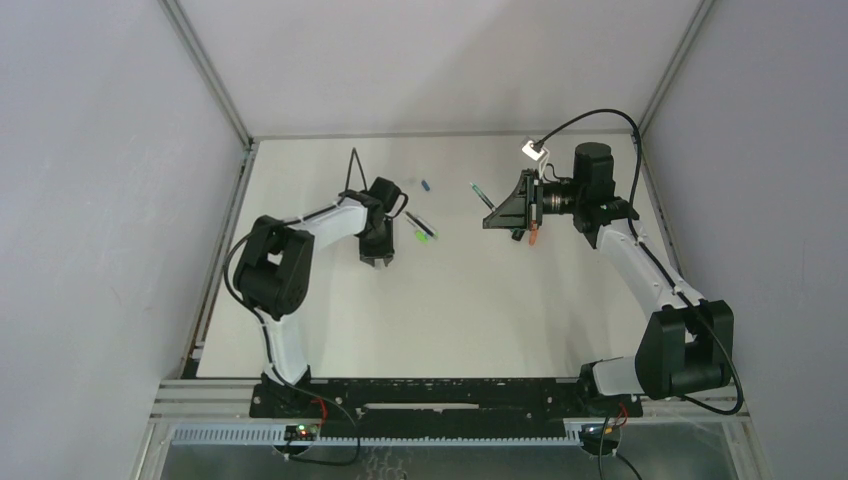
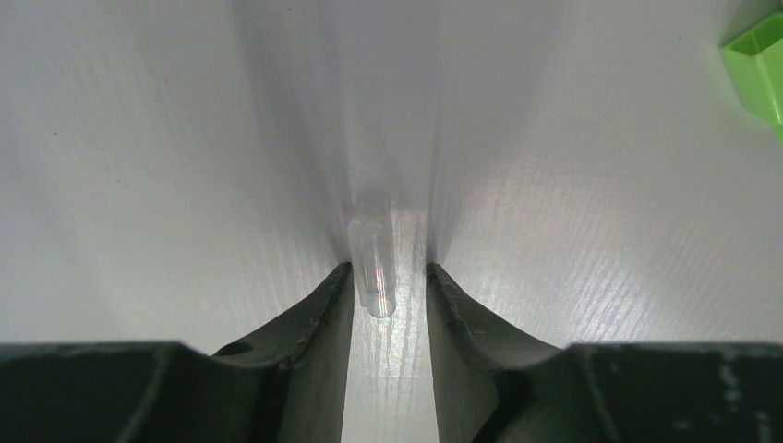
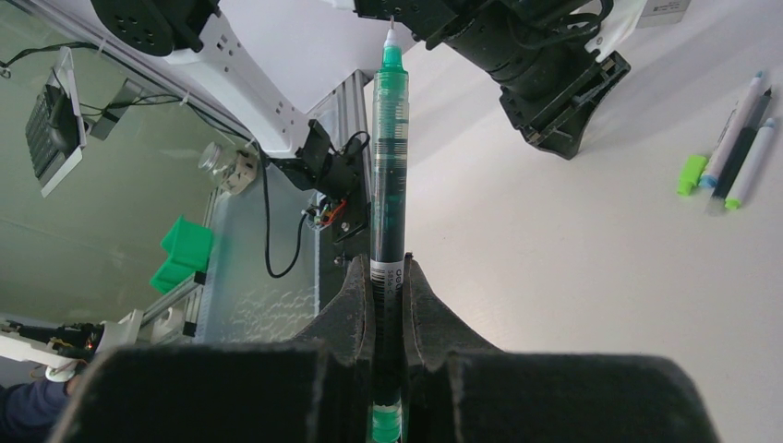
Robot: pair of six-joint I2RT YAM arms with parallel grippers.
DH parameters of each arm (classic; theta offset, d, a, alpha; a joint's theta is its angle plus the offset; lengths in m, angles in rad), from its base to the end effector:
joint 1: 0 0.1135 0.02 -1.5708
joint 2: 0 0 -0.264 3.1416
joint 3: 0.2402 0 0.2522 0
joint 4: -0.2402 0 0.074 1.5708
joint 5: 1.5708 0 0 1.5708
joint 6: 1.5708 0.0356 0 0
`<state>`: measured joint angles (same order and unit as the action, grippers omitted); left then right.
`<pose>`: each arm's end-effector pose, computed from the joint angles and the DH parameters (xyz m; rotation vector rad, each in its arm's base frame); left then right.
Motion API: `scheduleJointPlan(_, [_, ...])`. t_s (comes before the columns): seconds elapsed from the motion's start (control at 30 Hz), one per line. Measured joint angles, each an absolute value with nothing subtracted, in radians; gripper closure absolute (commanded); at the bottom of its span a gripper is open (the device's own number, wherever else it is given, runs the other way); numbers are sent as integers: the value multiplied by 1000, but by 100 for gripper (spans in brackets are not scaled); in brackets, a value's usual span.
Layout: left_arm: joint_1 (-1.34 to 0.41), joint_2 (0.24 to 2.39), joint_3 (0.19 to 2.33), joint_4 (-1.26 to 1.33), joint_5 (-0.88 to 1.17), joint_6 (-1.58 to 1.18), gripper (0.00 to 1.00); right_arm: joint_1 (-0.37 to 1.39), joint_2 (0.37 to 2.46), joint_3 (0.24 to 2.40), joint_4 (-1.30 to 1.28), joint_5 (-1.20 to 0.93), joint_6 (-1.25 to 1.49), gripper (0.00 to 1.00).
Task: Insert the pens into the pen caps
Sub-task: Pick up the pen cap from the center of the board.
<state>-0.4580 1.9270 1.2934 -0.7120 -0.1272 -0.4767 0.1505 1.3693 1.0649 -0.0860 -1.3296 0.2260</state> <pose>0.3333 -0.1593 0.1577 -0.0477 2.8833 0.0170 0.2866 0.0784 0.3246 -0.8310 1.7393 1.5280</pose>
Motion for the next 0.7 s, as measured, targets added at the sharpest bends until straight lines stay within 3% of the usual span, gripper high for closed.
scheduleJointPlan(0.37, [-456,1946,1324,-730,-137,-461,61,150,1369,1065,-86,-1330,226,100])
scheduleJointPlan(0.7, [-457,1957,1336,-722,-125,-460,93,150,1369,1065,-86,-1330,226,100])
